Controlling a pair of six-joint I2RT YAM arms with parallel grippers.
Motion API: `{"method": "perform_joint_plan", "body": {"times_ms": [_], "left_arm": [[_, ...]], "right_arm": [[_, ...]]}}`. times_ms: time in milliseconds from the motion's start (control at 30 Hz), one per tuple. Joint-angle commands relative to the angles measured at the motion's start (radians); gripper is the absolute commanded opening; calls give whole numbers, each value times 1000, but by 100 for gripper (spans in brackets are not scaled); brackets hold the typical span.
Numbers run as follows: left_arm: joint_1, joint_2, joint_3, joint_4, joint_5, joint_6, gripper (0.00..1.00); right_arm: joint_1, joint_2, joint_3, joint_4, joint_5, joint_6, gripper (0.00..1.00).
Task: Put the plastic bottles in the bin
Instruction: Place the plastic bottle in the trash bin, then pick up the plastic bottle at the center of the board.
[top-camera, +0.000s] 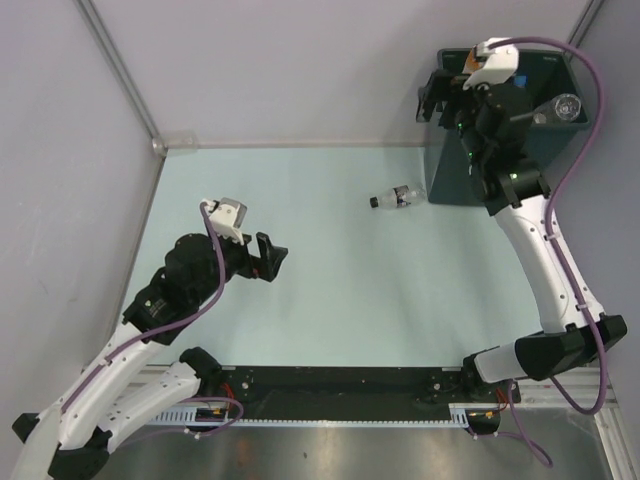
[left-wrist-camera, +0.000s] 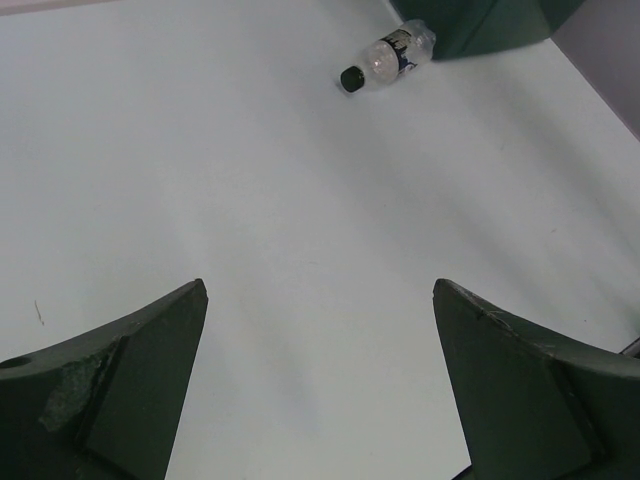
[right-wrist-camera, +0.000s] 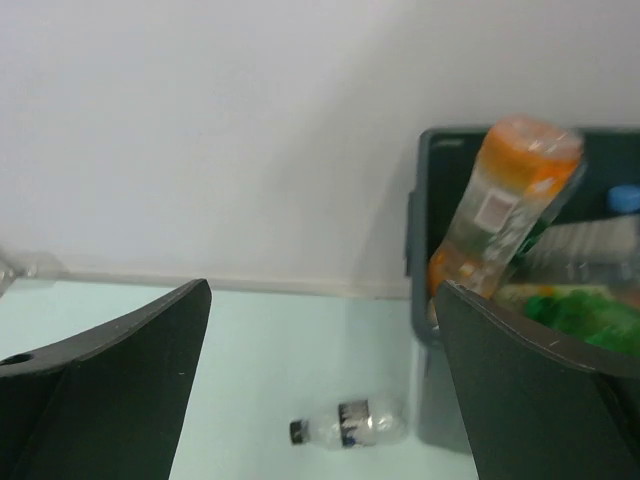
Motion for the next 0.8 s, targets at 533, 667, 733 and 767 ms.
{"method": "perform_joint_plan", "body": {"times_ms": [533,667,733,767], "left_arm": [[-3,-42,-35,9,-105,-39,100],[-3,-42,-34,9,-105,-39,100],[-3,-45,-34,4,-109,-36,100],[-3,-46,-35,3,-111,-36,100]], "right_arm": [[196,52,-352,-84,405,829,100],[196,135,-392,-58,392,994,100],[196,193,-392,-51,381,1066,100],[196,210,-392,-43,380,1093,100]]}}
